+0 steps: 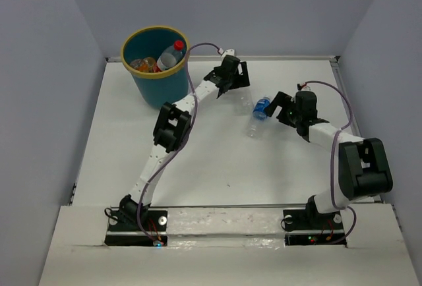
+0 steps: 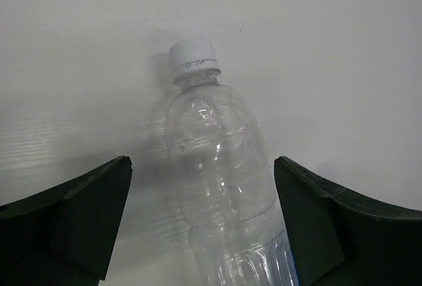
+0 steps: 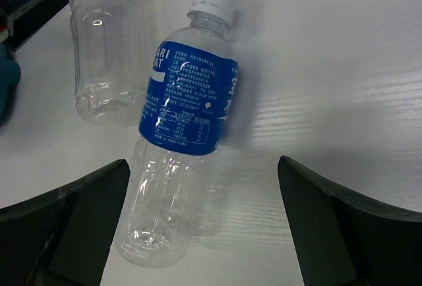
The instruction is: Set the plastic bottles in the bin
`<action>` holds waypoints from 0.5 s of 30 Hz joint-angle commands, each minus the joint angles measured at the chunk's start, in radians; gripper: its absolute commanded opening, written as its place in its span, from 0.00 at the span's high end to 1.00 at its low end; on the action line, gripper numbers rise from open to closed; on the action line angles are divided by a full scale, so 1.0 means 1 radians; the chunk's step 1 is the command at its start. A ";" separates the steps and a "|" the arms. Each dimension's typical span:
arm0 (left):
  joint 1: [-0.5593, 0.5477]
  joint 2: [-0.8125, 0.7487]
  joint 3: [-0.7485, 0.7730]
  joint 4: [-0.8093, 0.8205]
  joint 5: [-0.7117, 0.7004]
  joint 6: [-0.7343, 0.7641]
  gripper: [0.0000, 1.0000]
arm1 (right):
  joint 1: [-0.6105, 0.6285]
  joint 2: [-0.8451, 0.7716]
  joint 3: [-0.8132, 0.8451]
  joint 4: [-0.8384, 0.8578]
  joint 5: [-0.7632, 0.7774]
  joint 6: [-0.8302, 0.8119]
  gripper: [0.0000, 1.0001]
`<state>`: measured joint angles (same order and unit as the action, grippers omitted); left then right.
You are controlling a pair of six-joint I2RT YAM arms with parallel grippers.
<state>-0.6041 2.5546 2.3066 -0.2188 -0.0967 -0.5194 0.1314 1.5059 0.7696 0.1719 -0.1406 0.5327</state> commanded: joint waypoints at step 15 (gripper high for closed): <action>0.017 -0.089 -0.226 0.228 0.144 -0.010 0.61 | -0.006 0.181 0.120 0.109 -0.091 0.018 0.00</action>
<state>-0.5976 2.5977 2.2024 -0.0216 0.0364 -0.5629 0.1314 1.6409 0.8238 0.2241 -0.2096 0.5472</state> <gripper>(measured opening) 0.532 0.994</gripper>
